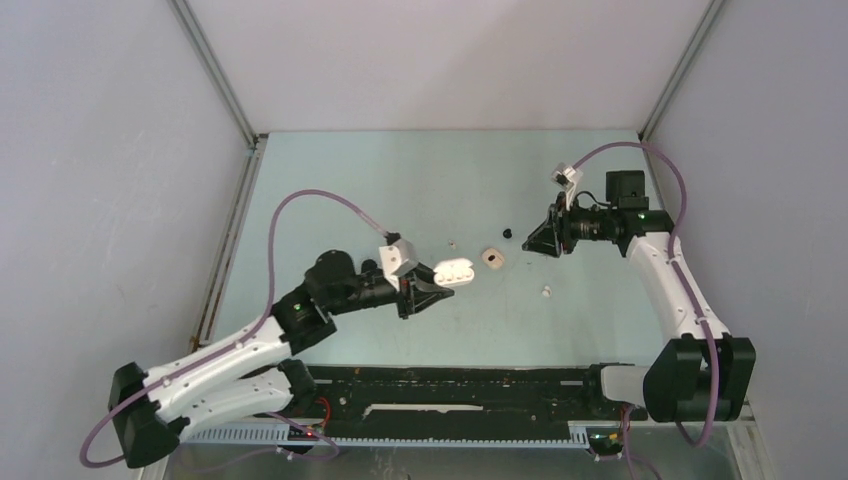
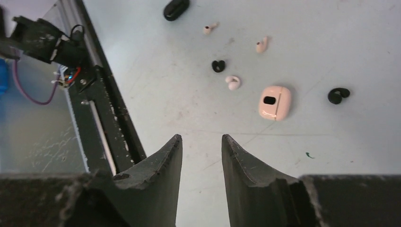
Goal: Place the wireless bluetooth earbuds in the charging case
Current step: Pick up the earbud from the center of the board.
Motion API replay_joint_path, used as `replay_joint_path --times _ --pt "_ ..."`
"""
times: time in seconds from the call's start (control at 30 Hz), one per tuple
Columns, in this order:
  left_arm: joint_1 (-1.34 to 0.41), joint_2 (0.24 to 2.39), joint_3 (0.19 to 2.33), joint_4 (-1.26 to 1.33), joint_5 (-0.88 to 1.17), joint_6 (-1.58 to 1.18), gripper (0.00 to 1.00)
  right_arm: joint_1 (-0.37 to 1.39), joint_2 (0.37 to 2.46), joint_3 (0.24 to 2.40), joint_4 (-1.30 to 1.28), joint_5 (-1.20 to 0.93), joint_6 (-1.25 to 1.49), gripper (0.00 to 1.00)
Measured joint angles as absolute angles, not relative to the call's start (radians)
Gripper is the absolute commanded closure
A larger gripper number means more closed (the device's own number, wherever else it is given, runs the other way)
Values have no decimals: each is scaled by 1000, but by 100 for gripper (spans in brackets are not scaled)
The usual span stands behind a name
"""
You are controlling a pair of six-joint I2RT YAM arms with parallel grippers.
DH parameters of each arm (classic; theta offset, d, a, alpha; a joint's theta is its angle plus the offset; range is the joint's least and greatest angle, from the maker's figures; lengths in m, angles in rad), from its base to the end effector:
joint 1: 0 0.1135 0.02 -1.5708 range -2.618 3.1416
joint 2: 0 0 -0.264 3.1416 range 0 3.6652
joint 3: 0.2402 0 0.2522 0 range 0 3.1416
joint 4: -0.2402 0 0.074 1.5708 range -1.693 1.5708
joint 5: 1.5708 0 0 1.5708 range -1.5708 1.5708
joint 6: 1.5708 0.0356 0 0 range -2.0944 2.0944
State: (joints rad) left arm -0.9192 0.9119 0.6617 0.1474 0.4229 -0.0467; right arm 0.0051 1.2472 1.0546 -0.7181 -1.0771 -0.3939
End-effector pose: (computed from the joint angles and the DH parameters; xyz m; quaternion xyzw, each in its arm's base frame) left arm 0.1197 -0.1810 0.3088 0.4342 0.5986 -0.4422 0.5077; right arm 0.2435 0.0326 0.3040 -0.3239 0.7631 0.4223 0.3667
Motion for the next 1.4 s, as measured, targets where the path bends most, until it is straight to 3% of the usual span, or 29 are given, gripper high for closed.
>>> replay_joint_path --times 0.27,0.4,0.63,0.87,1.13,1.4 --pt "-938 649 451 311 314 -198 100 77 1327 1044 -619 -913 -368 64" --pt "-988 642 376 330 262 -237 100 112 1354 1040 -605 -849 -376 71" --pt "-1026 619 484 97 199 -242 100 153 1365 1040 -580 -674 -397 83" --pt "-1028 506 568 -73 151 -202 100 170 1371 1027 -664 -522 -481 87" --pt "-1028 496 521 -134 110 -141 100 61 1294 868 -791 -523 -741 83" --pt "-1028 498 503 -137 118 -118 100 62 1089 640 -764 -608 -1168 65"
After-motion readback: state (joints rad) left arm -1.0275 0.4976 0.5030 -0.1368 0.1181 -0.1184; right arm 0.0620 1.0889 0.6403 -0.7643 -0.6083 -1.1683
